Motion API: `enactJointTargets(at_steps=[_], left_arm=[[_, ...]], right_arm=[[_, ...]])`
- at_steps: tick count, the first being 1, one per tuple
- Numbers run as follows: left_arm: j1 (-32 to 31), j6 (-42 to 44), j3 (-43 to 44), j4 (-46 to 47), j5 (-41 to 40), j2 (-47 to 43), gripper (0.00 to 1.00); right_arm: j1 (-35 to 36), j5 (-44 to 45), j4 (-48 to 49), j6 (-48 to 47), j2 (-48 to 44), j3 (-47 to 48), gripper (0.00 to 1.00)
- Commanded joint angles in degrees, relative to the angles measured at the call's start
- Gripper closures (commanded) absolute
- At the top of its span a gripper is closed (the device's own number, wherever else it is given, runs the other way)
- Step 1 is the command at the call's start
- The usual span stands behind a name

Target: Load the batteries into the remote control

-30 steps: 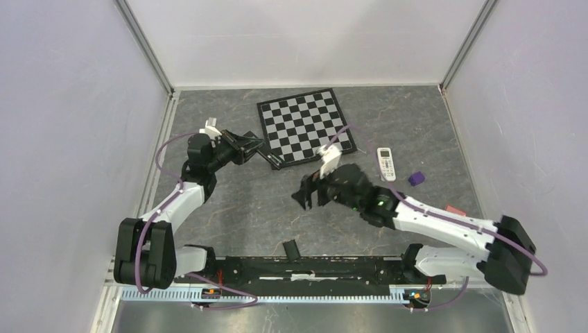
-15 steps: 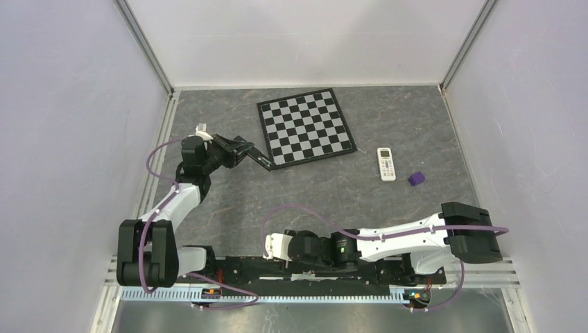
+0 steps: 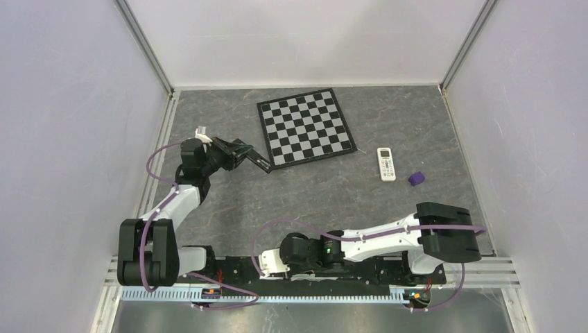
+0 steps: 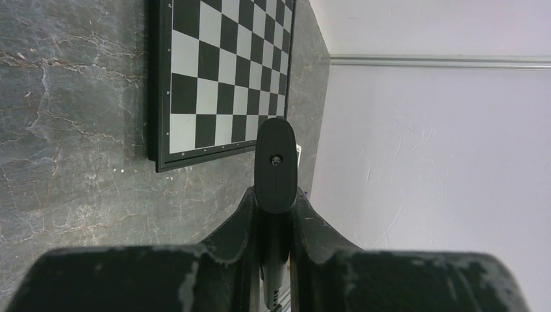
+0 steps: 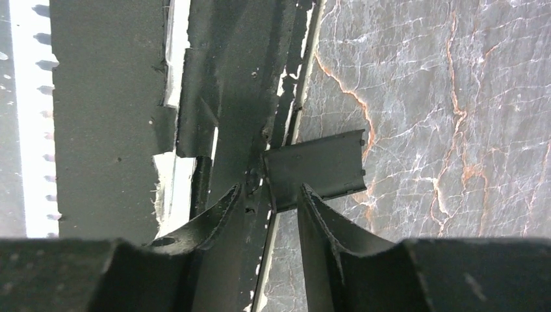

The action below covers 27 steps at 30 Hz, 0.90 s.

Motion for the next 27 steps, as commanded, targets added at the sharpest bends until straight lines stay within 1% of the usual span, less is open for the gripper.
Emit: enactJointTargets(at_steps=[1, 8, 10, 12, 16, 19, 24, 26, 27], left_arm=[[0.34, -0.22, 0.06, 3.62, 1.99, 1.20, 0.98], [0.34, -1.08, 0.14, 5.09, 2.62, 2.28, 0.98], [0.34, -1.34, 0.22, 5.32, 2.79, 2.42, 0.98], [0.34, -1.49, 0.20, 5.55, 2.95, 2.56, 0.98], [0.34, -1.73, -0.02, 5.92, 3.09, 2.79, 0.98], [0.34, -1.93, -0.26, 6.33, 3.23, 2.91, 0.98], [0.34, -2.12, -0.55, 6.64, 3.40, 2.74, 0.98], [0.32, -2.21, -0.61, 6.64, 3.43, 2.52, 0.98], [0.34, -2.22, -0.68, 6.64, 3.49, 2.50, 0.98]], right_arm=[[-1.48, -1.07, 2.50, -2.72, 0.63, 2.90, 0.61], [-3.55, -4.78, 3.08, -3.09, 1.64, 2.45, 0.67], [-3.65, -5.00, 3.08, -3.16, 1.80, 2.51, 0.68], [-3.74, -7.11, 3.10, -3.32, 1.95, 2.39, 0.68], [-3.73, -8.04, 3.04, -3.25, 2.03, 2.42, 0.64], [-3.91, -8.54, 3.04, -3.25, 3.01, 2.63, 0.63], [-4.42, -8.49, 3.04, -2.77, 4.32, 2.87, 0.64], [-4.83, -8.32, 3.08, -2.51, 4.33, 2.97, 0.66], [-5.07, -8.18, 3.13, -2.34, 4.26, 3.05, 0.70]])
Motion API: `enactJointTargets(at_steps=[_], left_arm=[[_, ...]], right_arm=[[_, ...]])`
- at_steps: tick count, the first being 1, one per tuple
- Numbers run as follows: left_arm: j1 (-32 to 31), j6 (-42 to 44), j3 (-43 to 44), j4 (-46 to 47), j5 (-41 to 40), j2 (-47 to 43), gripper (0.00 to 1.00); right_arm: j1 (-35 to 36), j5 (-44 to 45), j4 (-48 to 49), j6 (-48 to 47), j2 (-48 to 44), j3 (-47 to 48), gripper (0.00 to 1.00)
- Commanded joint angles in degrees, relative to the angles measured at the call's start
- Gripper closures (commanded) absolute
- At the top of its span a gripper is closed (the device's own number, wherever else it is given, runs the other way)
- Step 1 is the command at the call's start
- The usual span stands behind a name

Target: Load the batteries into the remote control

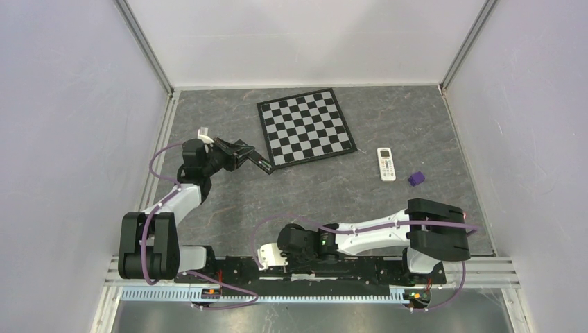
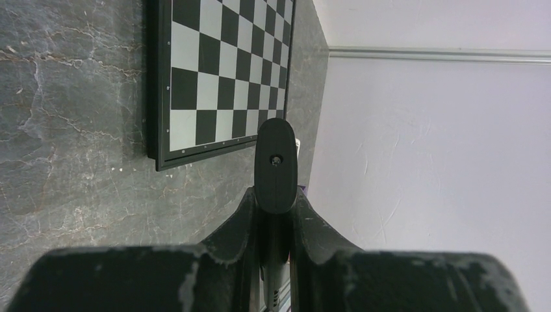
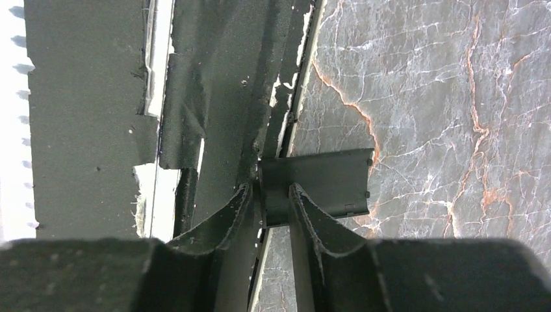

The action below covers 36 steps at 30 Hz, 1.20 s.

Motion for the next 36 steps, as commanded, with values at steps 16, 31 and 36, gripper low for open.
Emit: enactJointTargets(at_steps=[16, 31, 36], left_arm=[[0.34, -3.12, -1.28, 6.23, 2.40, -2.83, 0.98], [-0.50, -10.18, -6.03, 19.89, 2.42, -5.86, 0.98], [-3.97, -13.13, -6.75, 23.48, -0.61, -7.58, 0.98]], right_arm=[[-22.19, -13.84, 17.74, 25.15, -15.84, -2.65, 1.00], [-36.31, -17.08, 57.63, 75.46, -22.34, -8.25, 1.00], [-36.32, -12.91, 61.44, 82.49, -19.78, -5.04, 1.00]])
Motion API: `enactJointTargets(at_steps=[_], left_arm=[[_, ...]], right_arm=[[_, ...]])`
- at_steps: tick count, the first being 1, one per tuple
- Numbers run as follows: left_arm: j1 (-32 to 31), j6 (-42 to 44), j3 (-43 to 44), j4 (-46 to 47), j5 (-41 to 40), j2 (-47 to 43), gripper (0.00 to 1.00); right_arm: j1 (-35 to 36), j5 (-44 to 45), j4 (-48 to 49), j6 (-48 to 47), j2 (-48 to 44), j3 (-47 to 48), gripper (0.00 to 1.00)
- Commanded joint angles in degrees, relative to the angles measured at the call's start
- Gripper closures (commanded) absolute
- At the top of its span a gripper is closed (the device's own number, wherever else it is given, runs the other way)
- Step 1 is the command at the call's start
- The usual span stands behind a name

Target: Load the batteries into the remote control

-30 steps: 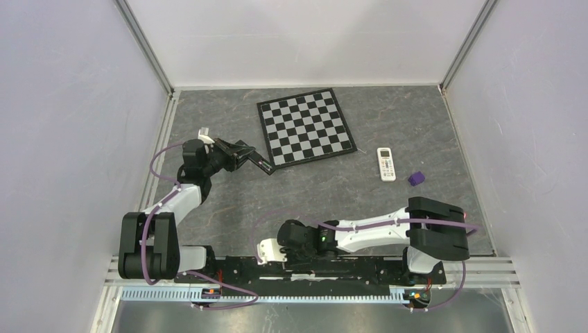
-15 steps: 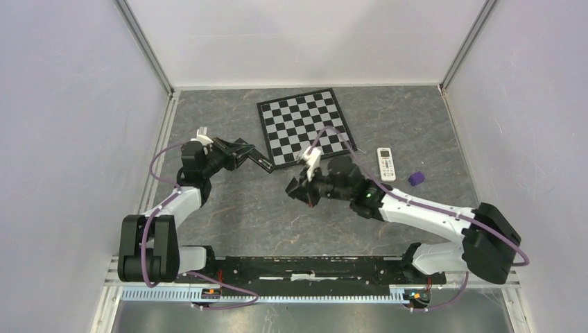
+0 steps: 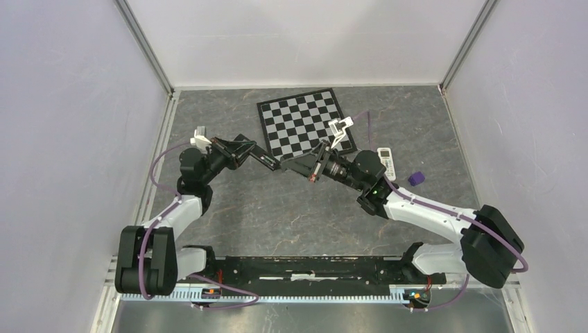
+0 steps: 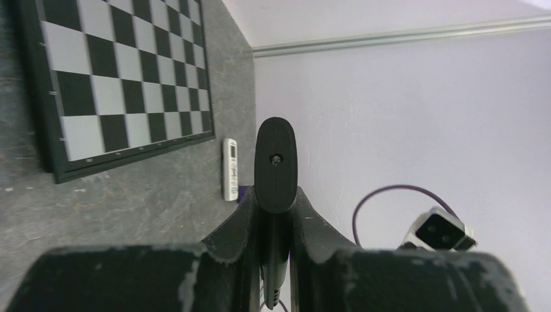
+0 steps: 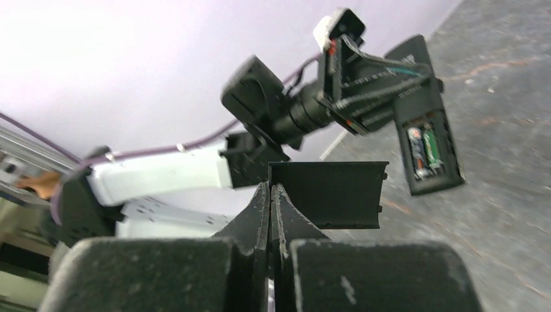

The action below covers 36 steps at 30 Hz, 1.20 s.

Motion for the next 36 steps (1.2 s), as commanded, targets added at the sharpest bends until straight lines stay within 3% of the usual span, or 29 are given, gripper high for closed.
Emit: enactJointTargets(at_steps=[1, 9, 15, 36], left_arm=[[-3.61, -4.61, -0.41, 8.09, -2.67, -2.32, 0.98], [-11.74, -11.28, -1.60, 19.48, -12.93, -0.92, 0.98], [-16.36, -13.61, -1.90, 20.81, -21.39, -1.15, 0.98], [-17.94, -15.11, -1.10, 21.50, -23.20, -3.49, 0.98]], right_arm=[[0.04, 3.43, 10.45, 11.77, 2.46, 4.40, 1.00], [0.28, 9.93, 13.93, 20.33, 5.28, 5.97, 1.00], [0.85, 16.43, 14.07, 21.74, 3.64, 4.93, 1.00], [2.32, 20.05, 14.42, 25.26, 8.78, 7.99, 1.00]])
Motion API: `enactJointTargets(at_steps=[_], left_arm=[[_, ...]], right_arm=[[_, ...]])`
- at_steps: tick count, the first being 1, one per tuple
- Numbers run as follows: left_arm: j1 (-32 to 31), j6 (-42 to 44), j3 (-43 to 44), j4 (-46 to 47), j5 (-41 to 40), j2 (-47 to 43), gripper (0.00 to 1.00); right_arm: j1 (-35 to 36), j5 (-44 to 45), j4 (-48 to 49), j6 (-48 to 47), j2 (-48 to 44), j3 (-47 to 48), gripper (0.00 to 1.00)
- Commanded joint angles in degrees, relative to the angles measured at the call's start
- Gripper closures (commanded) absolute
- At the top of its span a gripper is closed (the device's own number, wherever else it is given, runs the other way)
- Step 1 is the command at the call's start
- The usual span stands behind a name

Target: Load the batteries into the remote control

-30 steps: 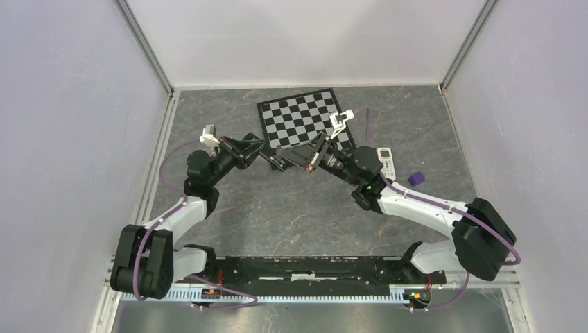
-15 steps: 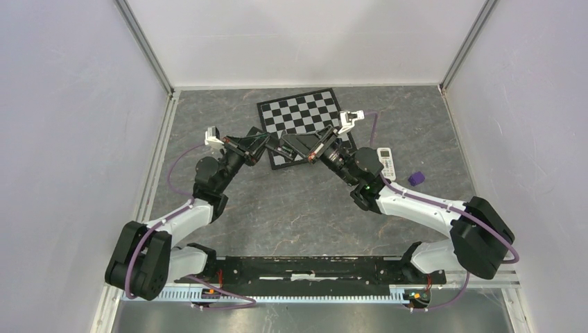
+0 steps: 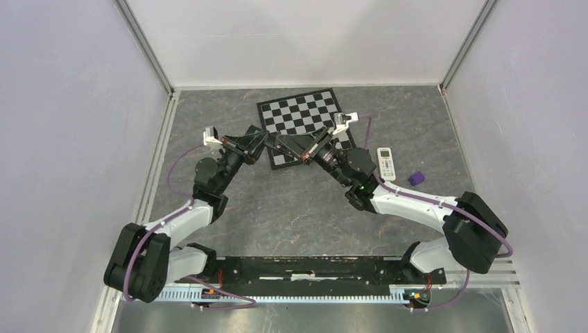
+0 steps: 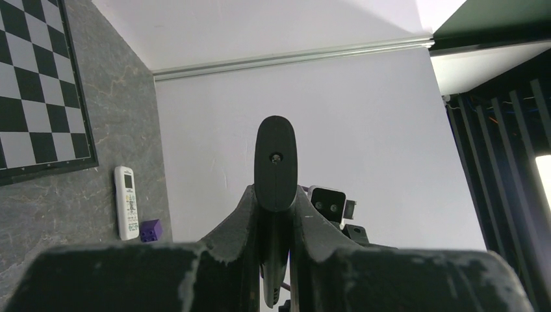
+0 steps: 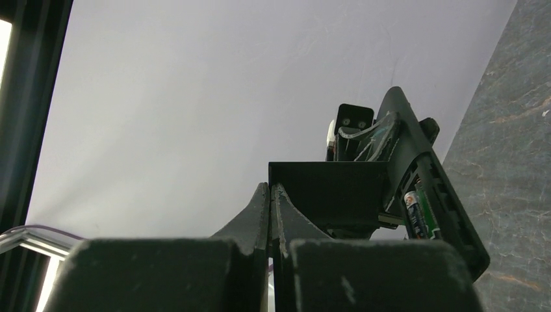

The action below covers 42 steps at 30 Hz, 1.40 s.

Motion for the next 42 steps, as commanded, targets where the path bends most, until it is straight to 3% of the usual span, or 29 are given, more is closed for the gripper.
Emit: enactJointTargets(at_steps=[1, 24, 31, 42], left_arm=[[-0.33, -2.00, 0.58, 4.11, -0.76, -1.84, 0.98], [-0.33, -3.80, 0.48, 6.05, 0.49, -1.22, 0.98], [-0.33, -3.77, 0.48, 4.69, -0.21, -2.21, 0.98], [-0.31, -3.28, 0.66, 2.47, -0.86, -2.83, 0.98]], right_arm=[[0.28, 2.03, 2.66, 0.80, 0.93, 3.21, 1.00], [0.34, 2.87, 3.22, 5.10, 3.65, 2.97, 1.00], [0.27, 4.50, 3.19, 6.18, 2.05, -1.05, 1.00], [-0.75, 5.60, 3.01, 6.46, -0.90, -5.64, 0.86]])
